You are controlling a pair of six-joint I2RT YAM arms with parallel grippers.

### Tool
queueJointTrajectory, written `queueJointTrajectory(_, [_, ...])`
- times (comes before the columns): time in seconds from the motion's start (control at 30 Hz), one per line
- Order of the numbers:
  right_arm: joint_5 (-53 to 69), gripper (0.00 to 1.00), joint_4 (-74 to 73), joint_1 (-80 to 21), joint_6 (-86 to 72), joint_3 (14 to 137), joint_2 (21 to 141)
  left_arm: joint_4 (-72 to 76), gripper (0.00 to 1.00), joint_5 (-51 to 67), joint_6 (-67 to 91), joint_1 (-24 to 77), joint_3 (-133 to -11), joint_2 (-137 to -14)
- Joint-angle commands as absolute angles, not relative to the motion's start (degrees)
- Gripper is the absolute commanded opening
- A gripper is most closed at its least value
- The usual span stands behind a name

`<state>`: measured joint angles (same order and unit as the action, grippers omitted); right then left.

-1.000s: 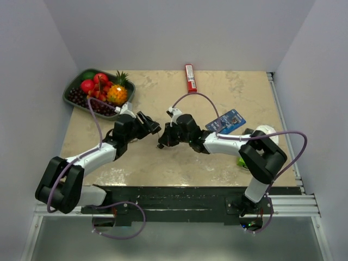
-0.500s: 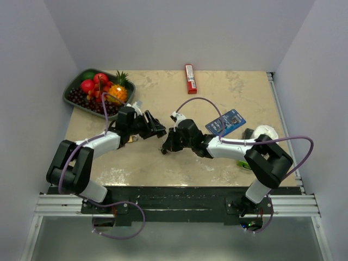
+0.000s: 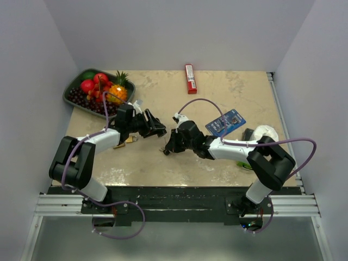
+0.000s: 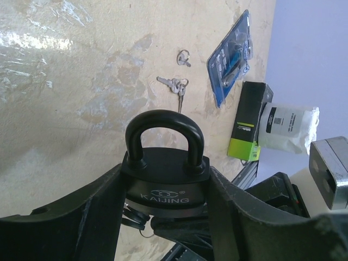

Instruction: Unlock with the key

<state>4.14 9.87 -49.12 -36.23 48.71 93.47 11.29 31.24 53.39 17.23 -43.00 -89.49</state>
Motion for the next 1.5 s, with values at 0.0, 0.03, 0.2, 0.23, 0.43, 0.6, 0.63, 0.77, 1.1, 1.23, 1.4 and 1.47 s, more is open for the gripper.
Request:
queueJointTrajectory(0.0, [3.4, 0.00, 10.7, -49.4, -34.3, 49.6, 91.4, 14.3, 0.00, 35.7, 53.5, 16.6, -46.1, -88.9])
queueJointTrajectory(0.03, [3.5, 0.00, 10.7, -49.4, -33.9, 49.7, 91.3, 14.2, 0.00, 35.9, 53.4, 16.6, -46.3, -89.1])
queueJointTrajectory(0.2, [4.0, 0.00, 10.5, -49.4, -31.6, 50.4, 90.6, 12.5, 0.00, 36.9, 52.1, 16.6, -46.8, -89.5])
queueJointTrajectory(0.23, [4.0, 0.00, 10.2, -49.4, -31.4, 50.7, 90.7, 12.1, 0.00, 37.1, 51.8, 16.6, -47.0, -89.6])
queueJointTrajectory(0.43, [5.4, 0.00, 10.5, -49.4, -30.7, 51.8, 91.7, 9.7, 0.00, 37.6, 50.2, 16.6, -47.1, -89.5])
queueJointTrajectory(0.6, [6.1, 0.00, 10.5, -49.3, -30.2, 52.7, 92.2, 8.9, 0.00, 37.7, 49.5, 16.6, -47.1, -89.6])
queueJointTrajectory(0.63, [6.1, 0.00, 10.3, -49.4, -30.1, 52.8, 92.3, 9.0, 0.00, 37.7, 49.5, 16.7, -47.1, -89.6])
queueJointTrajectory(0.77, [6.6, 0.00, 10.5, -49.3, -30.1, 53.3, 93.1, 9.1, 0.00, 37.9, 49.6, 16.7, -47.0, -89.6])
queueJointTrajectory(1.1, [7.2, 0.00, 10.5, -49.4, -29.9, 54.4, 95.1, 9.2, 0.00, 38.9, 49.5, 16.7, -46.7, -89.3])
queueJointTrajectory(1.23, [6.9, 0.00, 10.5, -49.2, -29.7, 55.0, 96.1, 9.1, 0.00, 39.4, 49.6, 16.7, -46.6, -89.2])
queueJointTrajectory(1.4, [5.8, 0.00, 10.1, -49.2, -29.6, 55.3, 96.1, 8.3, 0.00, 39.6, 48.8, 16.7, -46.6, -88.9])
queueJointTrajectory(1.47, [5.5, 0.00, 9.9, -49.2, -29.5, 55.4, 95.9, 8.3, 0.00, 39.6, 48.8, 16.7, -46.7, -88.9])
